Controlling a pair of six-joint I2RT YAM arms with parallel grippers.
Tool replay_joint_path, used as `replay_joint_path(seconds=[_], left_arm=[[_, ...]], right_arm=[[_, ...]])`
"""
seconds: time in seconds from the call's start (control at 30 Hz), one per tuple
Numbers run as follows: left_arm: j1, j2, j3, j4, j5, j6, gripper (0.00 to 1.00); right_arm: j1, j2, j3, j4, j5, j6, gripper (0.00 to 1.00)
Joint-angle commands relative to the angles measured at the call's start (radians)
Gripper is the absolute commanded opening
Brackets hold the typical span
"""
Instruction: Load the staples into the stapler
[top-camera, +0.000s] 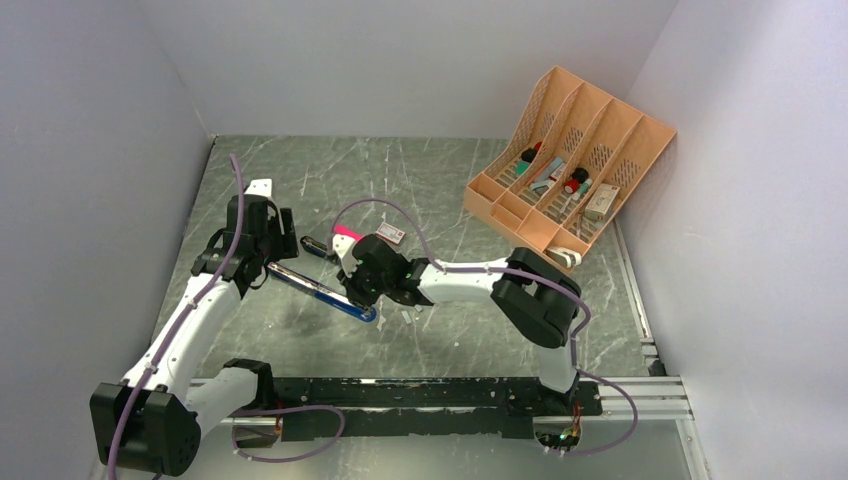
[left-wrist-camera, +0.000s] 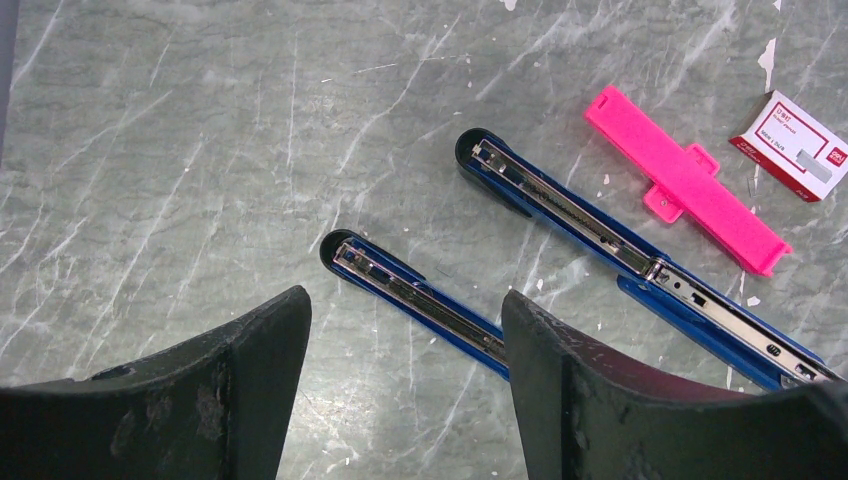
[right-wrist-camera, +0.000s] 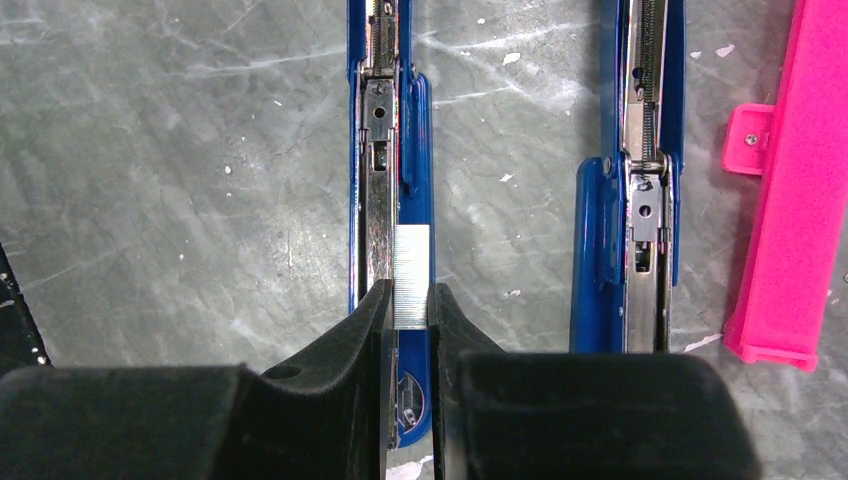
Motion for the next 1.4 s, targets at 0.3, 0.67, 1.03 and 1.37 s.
replay_joint_path(seconds=[0.3,0.67,1.03,1.37], left_arm=[[-0.005,-0.018,0.006,0.031,0.017,0.008,0.74],[-0.010,-0.020,0.005,0.033,0.019,0.007,0.74],[-0.013,-0.019,0.005,0.032,0.017,0.008,0.74],[-0.014,-0.019,0.004,0.033,0.017,0.007,0.74]], right_arm=[[0.012,-0.126,-0.108,0.155,0.035,-0.017,0.00],[0.063,-0.086,-0.057,0.090,0.150,0.002,0.00],[0.073,-0.067,-0.038,0.074,0.116,0.009,0.00],[0.074,-0.042,-0.022,0.057,0.095,0.018,0.00]])
